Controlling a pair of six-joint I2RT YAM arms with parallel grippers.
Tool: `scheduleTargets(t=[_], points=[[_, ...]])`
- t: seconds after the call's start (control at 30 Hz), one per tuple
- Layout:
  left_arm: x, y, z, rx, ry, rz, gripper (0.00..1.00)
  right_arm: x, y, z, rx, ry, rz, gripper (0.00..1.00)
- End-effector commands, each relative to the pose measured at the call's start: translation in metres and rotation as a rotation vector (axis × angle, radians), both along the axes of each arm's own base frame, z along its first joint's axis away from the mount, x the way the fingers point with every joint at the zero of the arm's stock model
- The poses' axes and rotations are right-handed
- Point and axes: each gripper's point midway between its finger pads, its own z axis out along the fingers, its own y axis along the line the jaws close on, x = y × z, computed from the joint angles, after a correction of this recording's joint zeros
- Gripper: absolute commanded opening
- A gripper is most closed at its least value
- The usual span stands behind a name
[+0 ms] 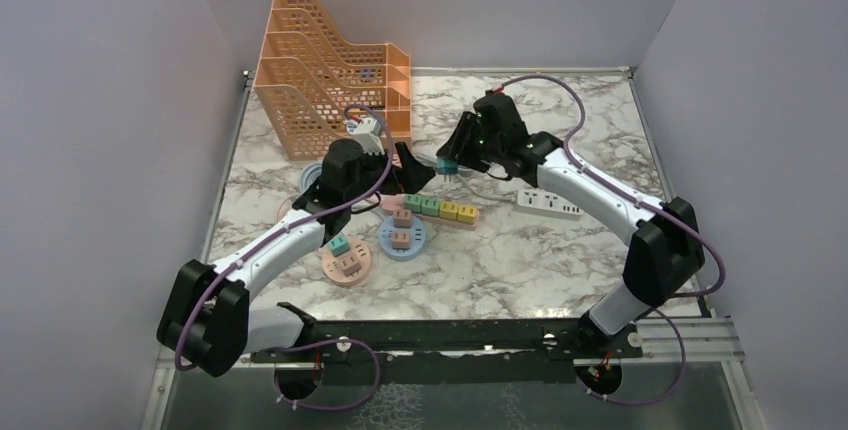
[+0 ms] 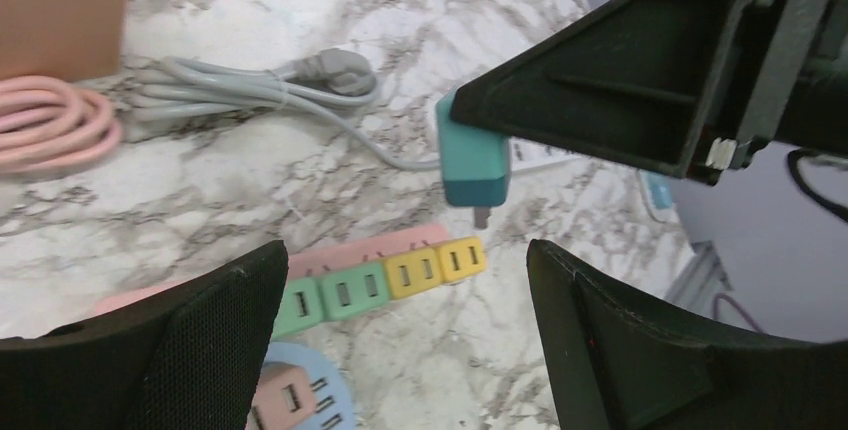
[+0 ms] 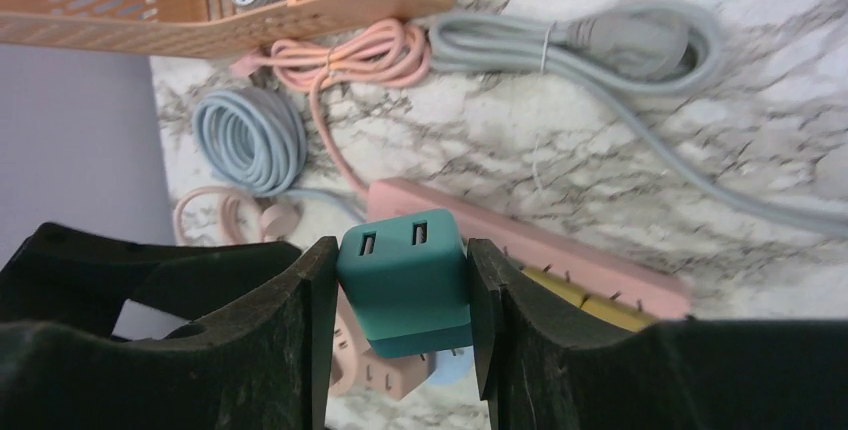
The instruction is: Insert the plug
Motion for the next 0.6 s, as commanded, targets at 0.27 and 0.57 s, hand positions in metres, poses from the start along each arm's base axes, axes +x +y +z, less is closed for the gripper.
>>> scheduleTargets(t=[0.27,0.57], points=[[-0.022,-0.047,0.028,-0.191,0.045,-0.032,0.71,-0.046,0.021,0.032,0.399,0.095,0.006,0.43],[-0.032,-0.047,0.020,-0.122,0.017,-0.004,0.59,-0.055,0.015,0.045,0.441,0.076,-0.003,0.44]])
